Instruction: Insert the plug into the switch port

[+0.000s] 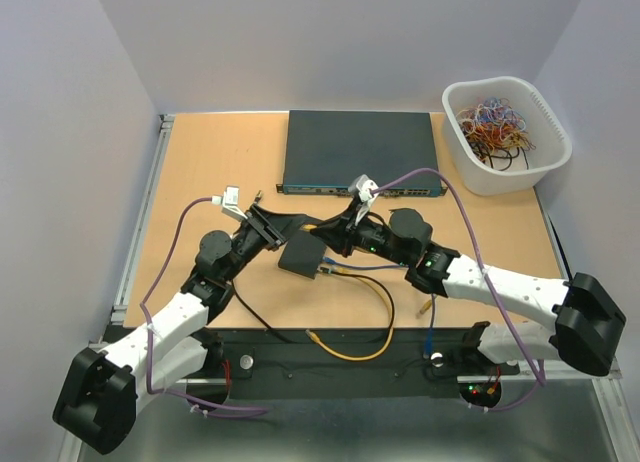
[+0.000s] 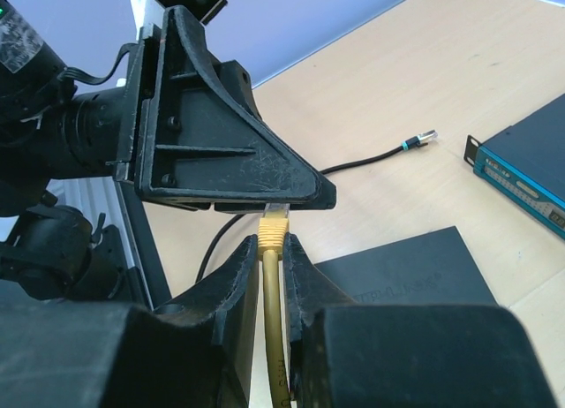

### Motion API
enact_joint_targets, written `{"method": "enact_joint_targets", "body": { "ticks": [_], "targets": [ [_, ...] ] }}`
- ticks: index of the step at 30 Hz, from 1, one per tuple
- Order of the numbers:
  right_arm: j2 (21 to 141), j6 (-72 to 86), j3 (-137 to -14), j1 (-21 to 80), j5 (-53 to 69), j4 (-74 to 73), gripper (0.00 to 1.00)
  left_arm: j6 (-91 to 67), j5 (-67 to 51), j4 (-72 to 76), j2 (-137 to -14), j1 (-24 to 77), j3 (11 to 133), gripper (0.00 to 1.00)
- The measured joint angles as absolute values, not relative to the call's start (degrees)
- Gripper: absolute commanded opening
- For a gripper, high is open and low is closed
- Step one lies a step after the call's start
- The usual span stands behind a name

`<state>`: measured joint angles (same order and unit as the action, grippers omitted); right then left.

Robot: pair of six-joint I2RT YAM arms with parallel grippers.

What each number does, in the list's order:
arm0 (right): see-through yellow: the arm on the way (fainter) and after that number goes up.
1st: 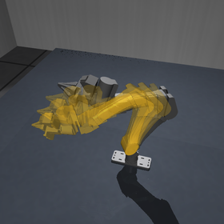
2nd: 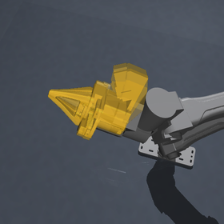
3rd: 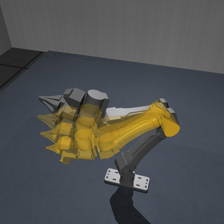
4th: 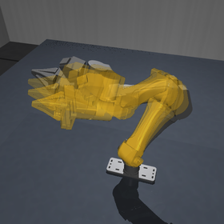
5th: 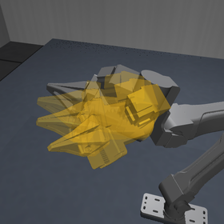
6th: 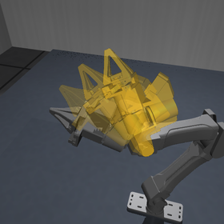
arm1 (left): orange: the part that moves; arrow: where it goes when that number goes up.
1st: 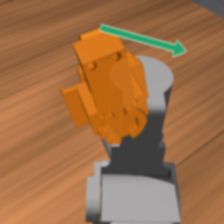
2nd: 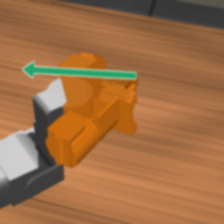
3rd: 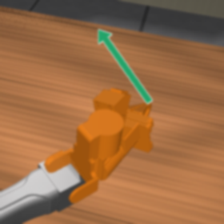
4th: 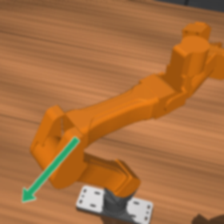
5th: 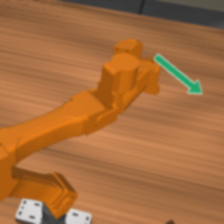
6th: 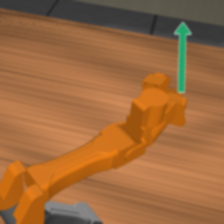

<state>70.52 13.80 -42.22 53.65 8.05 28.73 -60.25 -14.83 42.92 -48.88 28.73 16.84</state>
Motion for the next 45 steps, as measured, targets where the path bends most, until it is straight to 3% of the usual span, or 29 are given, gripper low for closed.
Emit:
{"method": "enact_joint_targets", "body": {
  "ticks": [3,9,10,13,19,27,38,41,45],
  "targets": [
    [71.0,14.2,-42.2,53.6,8.6,29.1,0.0,-60.3,-14.2,43.0,-49.0,29.3,17.4,0.34],
    [72.3,14.7,-42.2,53.7,9.2,30.9,0.0,-60.2,-12.7,43.0,-49.0,30.2,17.8,0.33],
    [72.6,14.7,-42.2,53.7,9.2,31.3,0.01,-60.2,-12.4,42.9,-49.0,30.3,17.8,0.4],
    [73.0,14.7,-42.2,53.7,9.2,31.7,0.0,-60.1,-12.2,42.6,-49.0,30.5,17.9,0.47],
    [73.0,14.2,-42.2,53.8,8.4,32.3,0.0,-60.1,-12.4,42.3,-49.0,31.1,18.1,0.53],
    [72.9,12.8,-42.2,53.8,6.5,32.9,0.0,-60.8,-13.0,41.0,-49.0,31.1,19.6,0.41],
    [75.1,11.6,-42.2,55.0,4.4,33.5,0.0,-61.1,-10.1,39.5,-49.0,30.6,20.0,0.17],
    [75.8,11.5,-42.1,55.3,4.1,33.5,0.01,-60.9,-9.6,38.9,-49.0,30.6,20.0,0.0],
    [76.2,11.5,-42.0,55.6,3.6,33.5,0.01,-60.3,-9.3,38.7,-49.0,30.6,20.0,0.0]
  ]
}}
